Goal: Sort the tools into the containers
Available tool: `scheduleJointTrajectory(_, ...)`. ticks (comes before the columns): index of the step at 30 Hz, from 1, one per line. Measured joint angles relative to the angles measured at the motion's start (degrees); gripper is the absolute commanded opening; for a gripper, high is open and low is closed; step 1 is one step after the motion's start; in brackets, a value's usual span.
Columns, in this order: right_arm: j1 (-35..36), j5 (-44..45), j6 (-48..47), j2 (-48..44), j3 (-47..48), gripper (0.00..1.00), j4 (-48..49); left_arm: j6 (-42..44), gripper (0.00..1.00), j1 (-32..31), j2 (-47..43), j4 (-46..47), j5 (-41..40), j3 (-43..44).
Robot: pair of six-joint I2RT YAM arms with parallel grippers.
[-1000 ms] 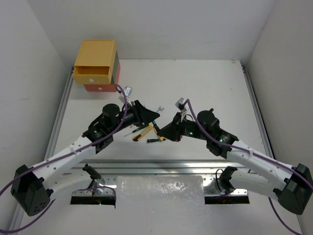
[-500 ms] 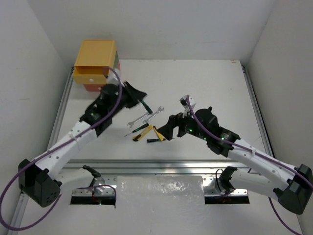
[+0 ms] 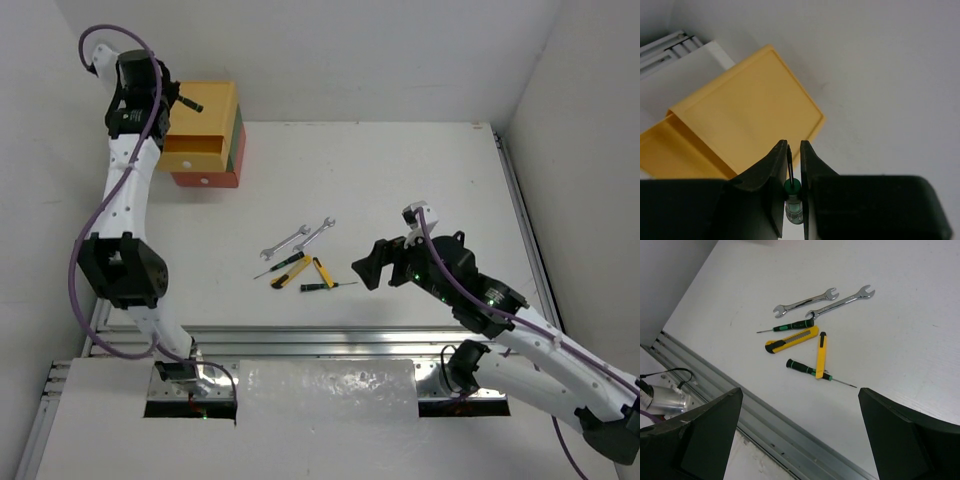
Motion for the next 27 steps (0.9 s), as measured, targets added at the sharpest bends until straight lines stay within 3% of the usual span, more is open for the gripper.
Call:
scheduleJointTrajectory(7,0.00,0.22,-0.20,-0.68,0.00,0.99,-1.86,-0.44,0.00,2.86,6.73,-2.08,1.31,0.04)
scheduleJointTrajectory(17,0.00,-0.26,-0.26,1.09,0.00,0.99,-2.45,-0.63,0.05,3.15,6.62,-0.17,1.99,-7.78)
scheduleJointTrajectory(20,0.00,-0.46,-0.26,1.95,0.00,0.99,-2.38,-0.59,0.31,3.26,5.79,1.64,2.73,-11.19)
scheduleJointTrajectory(21,0.00,-0.50,-0.28,2.32,0.00,0.99,-2.29,-0.52,0.52,3.30,5.35,1.97,3.13,-12.35)
scheduleJointTrajectory(22,0.00,-0.57,-0.37,2.73,-0.02,0.99,-2.25,-0.37,0.61,3.30,5.03,2.16,3.43,-13.07)
scheduleJointTrajectory(26,0.00,-0.70,-1.16,6.19,0.00,0.99,-2.23,-0.42,0.85,3.30,3.65,3.19,5.09,-13.29)
scheduleJointTrajectory(27,0.00,-0.79,-1.42,7.56,0.02,0.99,-2.23,-0.24,0.98,3.30,3.13,3.17,5.49,-12.70)
